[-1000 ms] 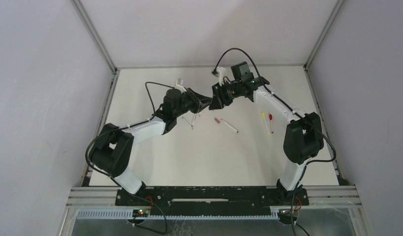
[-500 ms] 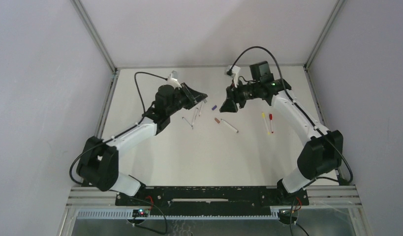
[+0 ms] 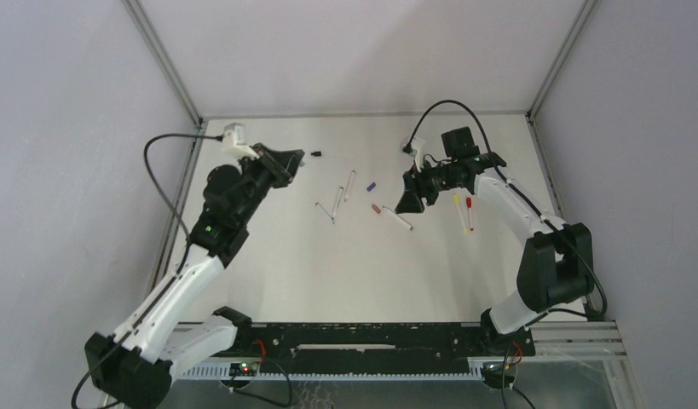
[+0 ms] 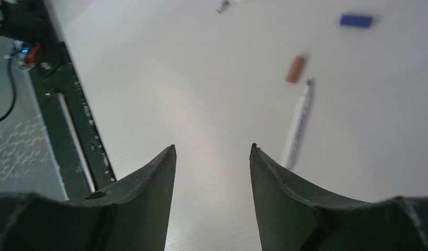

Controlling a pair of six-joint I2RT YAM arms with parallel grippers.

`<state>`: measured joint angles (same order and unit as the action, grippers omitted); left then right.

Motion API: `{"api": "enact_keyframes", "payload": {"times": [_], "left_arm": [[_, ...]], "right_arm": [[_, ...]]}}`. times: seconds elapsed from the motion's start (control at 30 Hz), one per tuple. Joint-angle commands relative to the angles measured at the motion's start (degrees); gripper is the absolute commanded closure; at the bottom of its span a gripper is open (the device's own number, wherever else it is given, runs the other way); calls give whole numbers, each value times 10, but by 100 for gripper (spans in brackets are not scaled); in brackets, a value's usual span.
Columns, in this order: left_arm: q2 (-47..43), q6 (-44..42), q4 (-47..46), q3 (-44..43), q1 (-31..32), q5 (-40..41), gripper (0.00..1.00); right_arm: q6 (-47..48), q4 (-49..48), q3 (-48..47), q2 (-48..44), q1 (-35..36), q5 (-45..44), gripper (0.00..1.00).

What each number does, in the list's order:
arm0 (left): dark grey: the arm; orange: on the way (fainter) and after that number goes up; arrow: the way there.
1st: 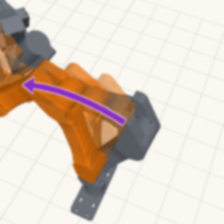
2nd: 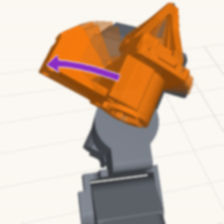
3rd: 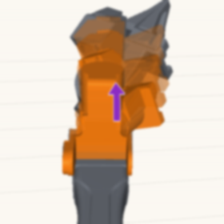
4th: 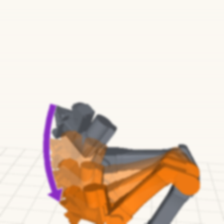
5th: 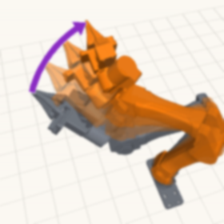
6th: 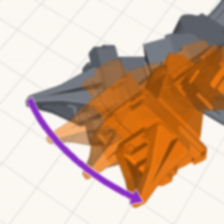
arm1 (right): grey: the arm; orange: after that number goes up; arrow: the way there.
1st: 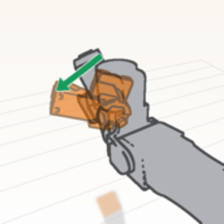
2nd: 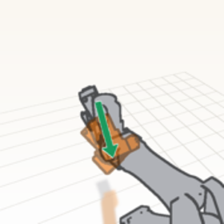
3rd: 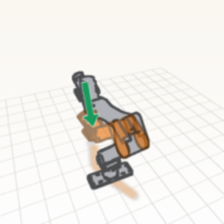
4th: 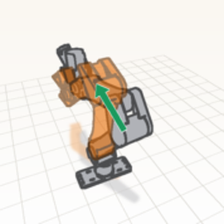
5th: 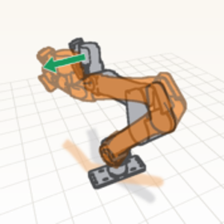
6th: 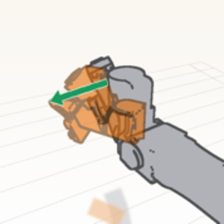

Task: Insert the pens into the pen caps
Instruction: Pick up the pen from the center of the board.

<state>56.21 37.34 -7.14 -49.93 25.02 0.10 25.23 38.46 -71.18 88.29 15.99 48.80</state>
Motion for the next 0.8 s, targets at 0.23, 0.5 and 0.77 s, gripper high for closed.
{"api": "enact_keyframes", "payload": {"times": [0.23,0.5,0.77], "left_arm": [[-136,55,7,143,-48,11,100],[-107,129,-52,199,-48,-83,100],[-79,213,-152,247,-46,-117,100]], "right_arm": [[-53,-61,5,110,63,-271,41],[-49,-64,-19,179,87,-359,44],[-60,-60,-30,195,87,-360,49]]}}
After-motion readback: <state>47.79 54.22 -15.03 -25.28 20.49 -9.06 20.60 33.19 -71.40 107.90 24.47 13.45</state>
